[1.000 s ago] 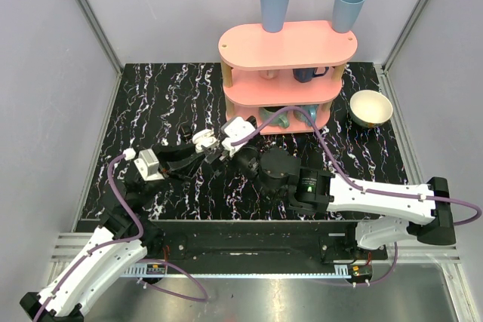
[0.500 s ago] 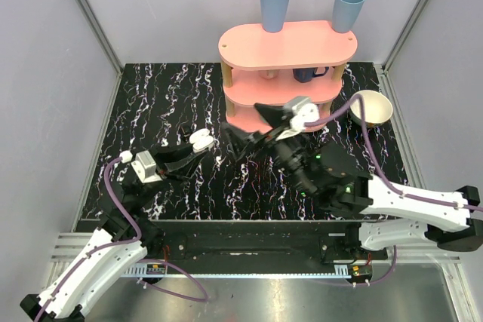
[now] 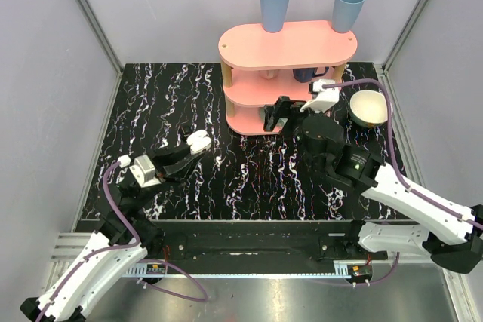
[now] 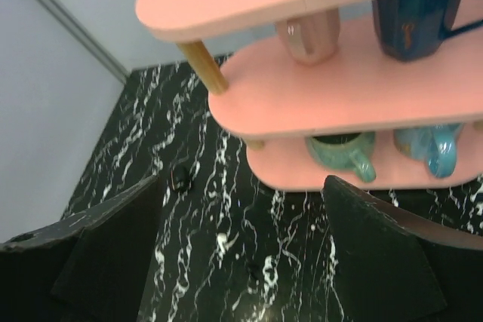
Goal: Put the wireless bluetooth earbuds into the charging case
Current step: Pick up the left earbud from the center of the board.
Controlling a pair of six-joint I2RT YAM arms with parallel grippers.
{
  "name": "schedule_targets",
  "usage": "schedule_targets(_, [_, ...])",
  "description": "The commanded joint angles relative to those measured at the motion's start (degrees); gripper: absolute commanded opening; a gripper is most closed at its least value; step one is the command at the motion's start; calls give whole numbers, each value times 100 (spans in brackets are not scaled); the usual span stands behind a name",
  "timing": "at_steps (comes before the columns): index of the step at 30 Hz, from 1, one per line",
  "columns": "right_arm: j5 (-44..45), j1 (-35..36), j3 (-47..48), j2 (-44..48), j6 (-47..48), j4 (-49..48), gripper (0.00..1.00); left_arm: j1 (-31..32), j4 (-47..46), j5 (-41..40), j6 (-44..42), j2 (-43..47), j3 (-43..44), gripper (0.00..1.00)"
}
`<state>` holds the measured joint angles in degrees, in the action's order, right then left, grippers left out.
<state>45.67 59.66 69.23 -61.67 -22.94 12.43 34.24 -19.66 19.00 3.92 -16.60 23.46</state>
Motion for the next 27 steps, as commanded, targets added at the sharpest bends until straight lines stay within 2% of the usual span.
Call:
schedule_targets(1, [-752, -261, 284, -213, -1115, 1435, 93, 4, 120, -116, -243, 148, 352, 0])
schedule_targets(3, [-945, -323, 153, -362, -1493, 1622, 88, 4, 278, -151, -322, 236, 378, 0])
schedule_targets(8, [-2033, -464, -208, -933, -2275, 1781, 86, 4, 498, -380, -488, 447, 326, 0])
schedule_targets(10, [-2202, -464, -349, -1372, -2460, 1755, 85, 13, 577, -415, -524, 543, 334, 0])
schedule_targets(17, [-3036, -464, -51, -2778, -1944, 1482, 78, 4, 999, -459, -621, 772, 396, 0])
schedule_targets(23, [-3231, -464, 266, -3377, -1653, 1026, 75, 4, 1078, -547, -630, 913, 422, 0])
schedule_targets(27, [-2933, -464, 643, -3808, -2213, 972, 79, 4, 1148, -600, -638, 983, 448, 0])
